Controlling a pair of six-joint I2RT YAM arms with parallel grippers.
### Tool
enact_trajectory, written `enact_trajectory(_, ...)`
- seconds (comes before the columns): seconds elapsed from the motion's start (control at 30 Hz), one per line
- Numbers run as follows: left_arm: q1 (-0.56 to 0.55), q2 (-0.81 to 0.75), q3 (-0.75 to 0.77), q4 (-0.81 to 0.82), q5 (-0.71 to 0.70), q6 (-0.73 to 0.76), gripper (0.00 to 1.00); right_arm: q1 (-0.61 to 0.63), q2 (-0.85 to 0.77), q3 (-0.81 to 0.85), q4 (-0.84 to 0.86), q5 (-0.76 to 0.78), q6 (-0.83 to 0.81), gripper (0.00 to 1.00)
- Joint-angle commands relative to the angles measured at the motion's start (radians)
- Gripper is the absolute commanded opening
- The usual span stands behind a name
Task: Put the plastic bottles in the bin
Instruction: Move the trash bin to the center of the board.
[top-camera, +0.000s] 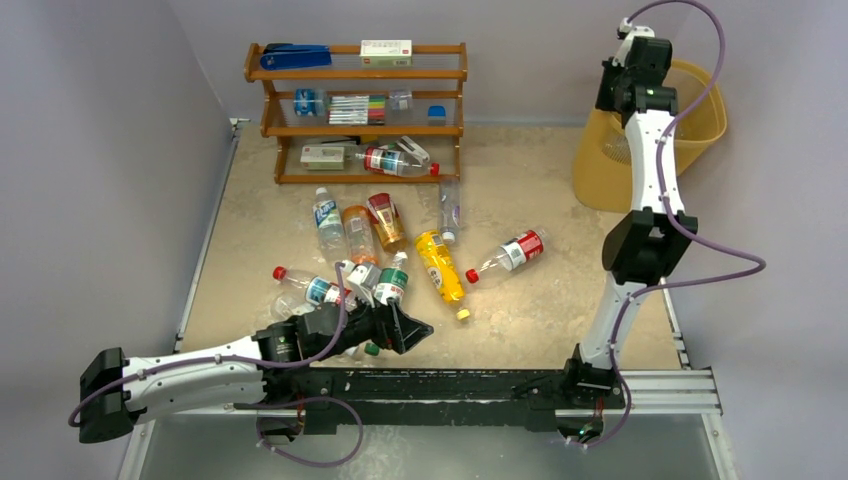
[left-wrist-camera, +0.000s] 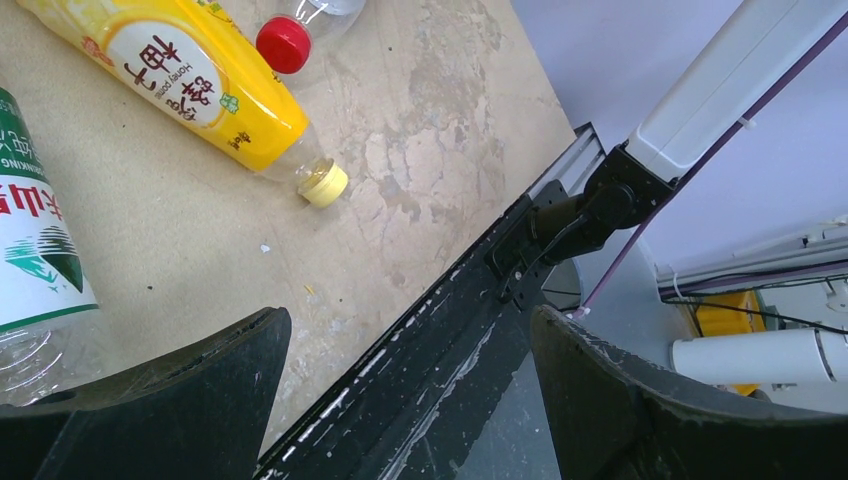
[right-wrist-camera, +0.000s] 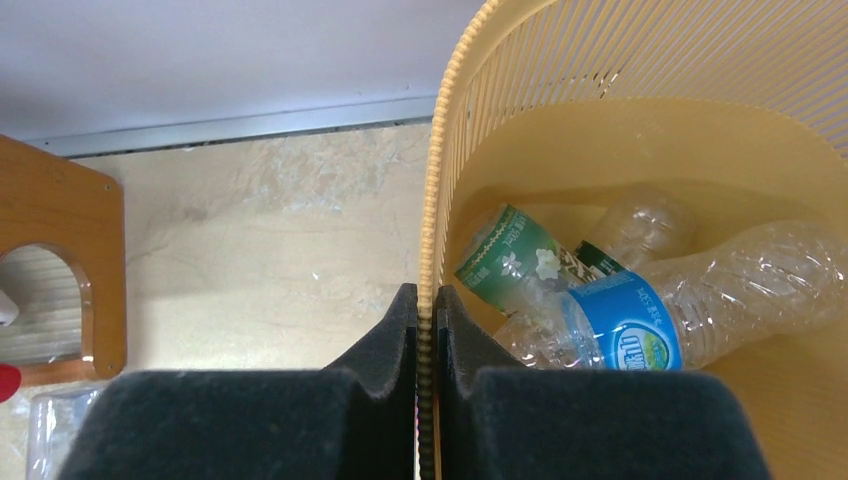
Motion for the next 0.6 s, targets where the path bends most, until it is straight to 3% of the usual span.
enact_trajectory(0.0,-0.006,-0.013,0.003,0.053,-0.004,-0.005,0.9,0.039,-0.115,-0.016,0.056,-0.089,0.026,0.0)
enact_trajectory(0.57,-0.013,-0.003,-0.012,0.094,0.003,-0.019,0.9,0.202,-0.19,-0.116,0.125,-0.07,0.072,0.0)
